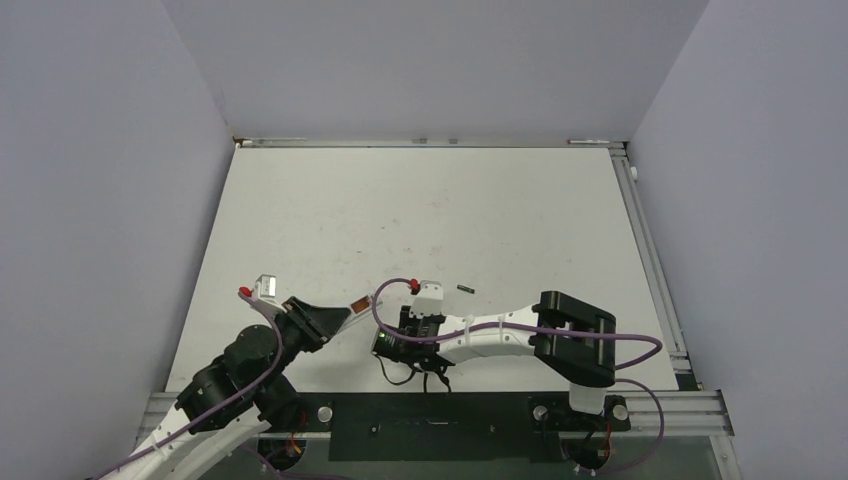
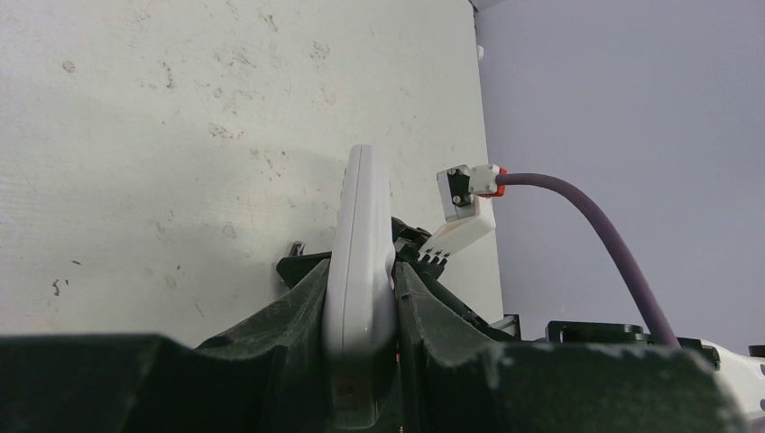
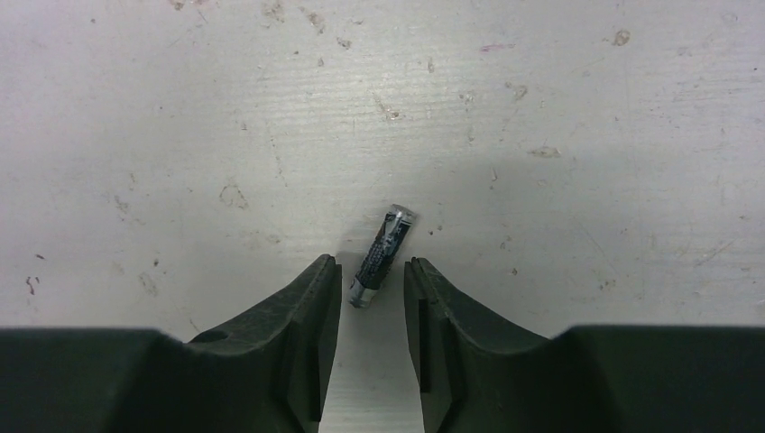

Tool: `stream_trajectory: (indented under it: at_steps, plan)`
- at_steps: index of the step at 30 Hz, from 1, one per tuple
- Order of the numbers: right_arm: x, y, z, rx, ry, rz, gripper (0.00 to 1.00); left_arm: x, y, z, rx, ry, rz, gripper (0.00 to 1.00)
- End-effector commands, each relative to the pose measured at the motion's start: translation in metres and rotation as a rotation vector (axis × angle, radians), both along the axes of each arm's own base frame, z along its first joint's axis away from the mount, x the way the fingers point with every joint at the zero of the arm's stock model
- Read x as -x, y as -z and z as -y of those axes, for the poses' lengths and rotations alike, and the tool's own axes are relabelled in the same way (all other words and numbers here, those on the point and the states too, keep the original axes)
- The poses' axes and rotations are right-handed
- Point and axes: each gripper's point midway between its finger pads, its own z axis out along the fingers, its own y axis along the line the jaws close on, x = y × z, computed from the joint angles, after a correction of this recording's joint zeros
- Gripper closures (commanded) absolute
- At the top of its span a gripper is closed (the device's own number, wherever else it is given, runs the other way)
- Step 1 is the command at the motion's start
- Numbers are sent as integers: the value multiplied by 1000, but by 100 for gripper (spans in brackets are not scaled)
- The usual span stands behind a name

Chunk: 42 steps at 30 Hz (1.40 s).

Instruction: Load the batteries into the remote control

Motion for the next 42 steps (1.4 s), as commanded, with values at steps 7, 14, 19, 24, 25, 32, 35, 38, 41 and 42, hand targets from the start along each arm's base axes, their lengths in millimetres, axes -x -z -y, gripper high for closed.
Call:
stream_trajectory:
  at_steps: [7,14,19,24,25,32,35,38,41,42]
  plan:
    - [-1,3,-3,17,36,19,71,4,-11,-6,31,-11,2,100]
    - [4,10,2,60,26,11,76,5,-7,-5,27,-7,-7,100]
    - [6,15,9,99,11,6,83,5,-2,-4,31,-4,-19,100]
    - [10,19,19,155,-34,-2,91,5,4,2,35,13,-39,100]
    - [10,20,21,165,-47,-4,91,5,5,4,35,18,-42,100]
    - [15,12,31,188,-198,8,91,4,12,21,45,69,-70,100]
    - [16,6,35,186,-253,11,91,3,18,31,52,96,-91,100]
    - [18,1,41,194,-294,14,92,2,25,40,55,118,-108,100]
    - [19,-5,51,202,-315,22,92,0,31,49,55,136,-126,100]
    - [19,-8,54,202,-318,28,92,-1,31,53,63,145,-126,100]
